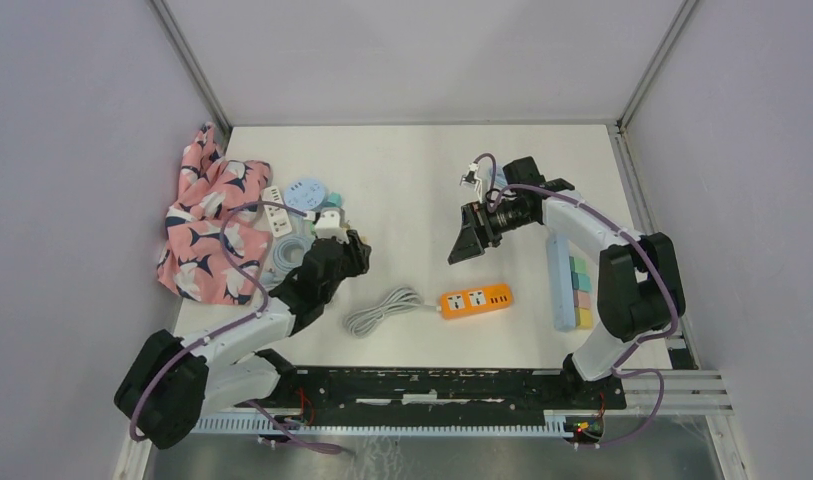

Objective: Pull the plug off the socket
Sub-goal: Place the plug at the center of the board.

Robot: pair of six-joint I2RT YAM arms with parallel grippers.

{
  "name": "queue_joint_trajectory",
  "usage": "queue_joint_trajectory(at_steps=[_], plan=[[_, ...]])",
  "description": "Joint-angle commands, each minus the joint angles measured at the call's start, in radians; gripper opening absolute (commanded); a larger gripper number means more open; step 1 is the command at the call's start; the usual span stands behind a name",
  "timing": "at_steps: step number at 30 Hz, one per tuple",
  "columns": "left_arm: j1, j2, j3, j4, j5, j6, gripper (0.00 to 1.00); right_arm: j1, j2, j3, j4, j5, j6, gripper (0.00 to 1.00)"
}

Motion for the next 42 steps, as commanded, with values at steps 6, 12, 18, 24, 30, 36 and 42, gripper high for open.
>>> queue_joint_trajectory(at_steps=[6, 12, 18, 24, 30, 36, 42], plan=[[0.215, 0.021, 0.017, 0.055, 0.034, -0.151, 0.03, -0.001, -0.039, 0.032, 0.001, -0.006, -0.02, 1.0], [0.288, 0.163, 0.126, -0.007, -0.029, -0.181, 0.04, -0.002, -0.039, 0.031, 0.001, -0.004, -0.021, 1.0], [0.328, 0.347, 0.303, -0.173, -0.132, -0.206, 0.13, -0.002, -0.042, 0.028, 0.004, -0.001, -0.02, 1.0], [0.342, 0.49, 0.436, -0.323, -0.153, -0.21, 0.26, -0.002, -0.044, 0.028, 0.004, -0.001, -0.019, 1.0], [0.344, 0.469, 0.426, -0.306, -0.084, -0.19, 0.82, -0.002, -0.043, 0.03, -0.001, 0.0, -0.024, 1.0], [0.344, 0.364, 0.38, -0.285, -0.005, -0.176, 0.89, -0.002, -0.049, 0.035, -0.016, 0.005, -0.041, 1.0], [0.344, 0.17, 0.246, -0.122, 0.269, -0.135, 0.89, -0.002, -0.085, 0.039, -0.037, 0.033, -0.082, 1.0]])
